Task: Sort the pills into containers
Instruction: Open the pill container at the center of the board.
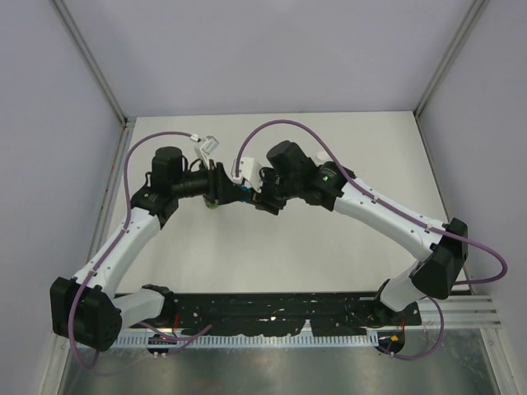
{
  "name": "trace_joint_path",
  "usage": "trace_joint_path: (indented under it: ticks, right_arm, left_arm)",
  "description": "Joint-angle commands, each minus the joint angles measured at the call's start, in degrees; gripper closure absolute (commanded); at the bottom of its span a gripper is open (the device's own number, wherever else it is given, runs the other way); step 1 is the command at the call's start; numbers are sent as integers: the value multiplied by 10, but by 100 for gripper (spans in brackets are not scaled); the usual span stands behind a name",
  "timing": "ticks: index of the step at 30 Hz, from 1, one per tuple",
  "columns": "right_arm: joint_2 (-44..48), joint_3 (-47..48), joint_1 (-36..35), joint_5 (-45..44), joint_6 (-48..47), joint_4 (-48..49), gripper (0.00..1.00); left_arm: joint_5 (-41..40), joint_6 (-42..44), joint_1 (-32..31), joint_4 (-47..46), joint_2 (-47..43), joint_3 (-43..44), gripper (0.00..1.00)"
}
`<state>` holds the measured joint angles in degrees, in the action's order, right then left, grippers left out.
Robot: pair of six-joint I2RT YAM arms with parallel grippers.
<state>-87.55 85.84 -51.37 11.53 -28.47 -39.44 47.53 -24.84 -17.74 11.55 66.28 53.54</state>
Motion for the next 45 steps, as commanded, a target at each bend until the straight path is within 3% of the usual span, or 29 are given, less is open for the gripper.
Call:
trace_joint_path:
  ticks: [1,5,6,7,8,15,27,45]
  right_arm:
    - [26,18,-5,-7,8,20,78]
    - [23,19,-5,-8,10,17,73]
    - [23,19,-6,-8,11,17,65]
    - [24,19,-6,-10,15,16,59]
    - [25,19,-7,-11,16,17,49]
    - [33,20,-7,-21,23,17,20]
    - [48,27,-7,-38,19,11,16]
    - [22,41,-7,-99,22,38,22]
  left_arm:
    - [13,-10,-4,-38,4,-3,61]
    - [15,-14,-3,-43,5,-1,86]
    - [14,-16,-3,-45,3,-4,96]
    - [13,-18,-3,-48,0,-5,100]
    - [12,-21,-3,-50,-3,-10,100]
    - [5,-42,0,-64,-20,-24,100]
    - [10,-130,35,-108,-33,-43,100]
    - [48,-139,36,-133,-48,-56,100]
